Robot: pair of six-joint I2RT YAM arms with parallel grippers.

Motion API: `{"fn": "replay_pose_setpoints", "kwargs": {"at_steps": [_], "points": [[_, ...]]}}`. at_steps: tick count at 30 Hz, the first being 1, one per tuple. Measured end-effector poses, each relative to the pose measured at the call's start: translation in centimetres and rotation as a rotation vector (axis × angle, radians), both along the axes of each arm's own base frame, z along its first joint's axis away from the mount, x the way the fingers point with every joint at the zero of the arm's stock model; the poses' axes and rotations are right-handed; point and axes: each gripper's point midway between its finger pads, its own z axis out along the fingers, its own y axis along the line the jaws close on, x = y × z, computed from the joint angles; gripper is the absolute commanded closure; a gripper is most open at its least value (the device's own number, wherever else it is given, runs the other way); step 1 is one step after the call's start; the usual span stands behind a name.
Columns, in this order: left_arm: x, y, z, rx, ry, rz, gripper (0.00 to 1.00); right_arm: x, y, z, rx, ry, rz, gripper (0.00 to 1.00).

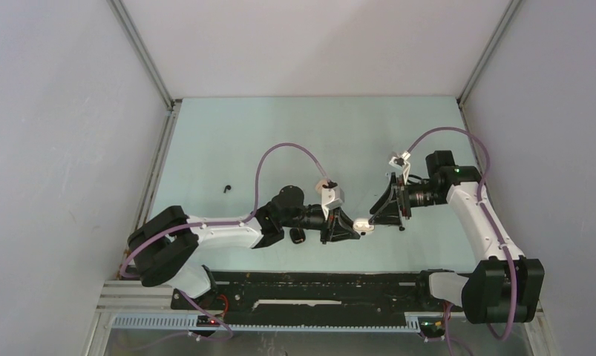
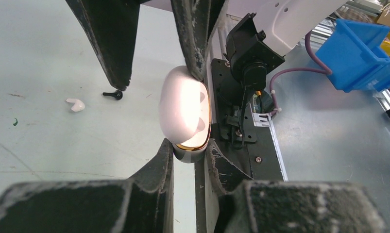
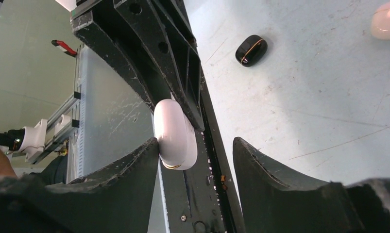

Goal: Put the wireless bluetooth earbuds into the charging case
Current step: Open the charging case.

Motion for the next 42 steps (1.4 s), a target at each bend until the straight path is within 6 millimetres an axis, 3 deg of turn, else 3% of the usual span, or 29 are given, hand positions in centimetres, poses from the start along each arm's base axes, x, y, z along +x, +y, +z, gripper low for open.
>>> {"fn": "replay_pose_setpoints", "kwargs": {"at_steps": [14,24,34,42], "points": [[-0.7,0.0,-0.3,0.013,0.011,-0.026,1.0,1.8,-0.5,-0.3,-0.033,-0.015,-0.055,0.41],[-0.7,-0.1,0.2,-0.008,0.001,-0.029,1.0,4.4,-2.8,-0.3,-0.111,-0.079,-0.206,0.37],[-0.6,0.1,0.1,0.017,0.03,-0.021,1.0,7.0,-4.9,-2.1,-0.256,-0.109,-0.321,0.36],[1.2,0.7,2.0,0.014,-0.013,0.029,1.0,7.6,-6.1,-3.6,-0.338,-0.132,-0.385,0.35]]}}
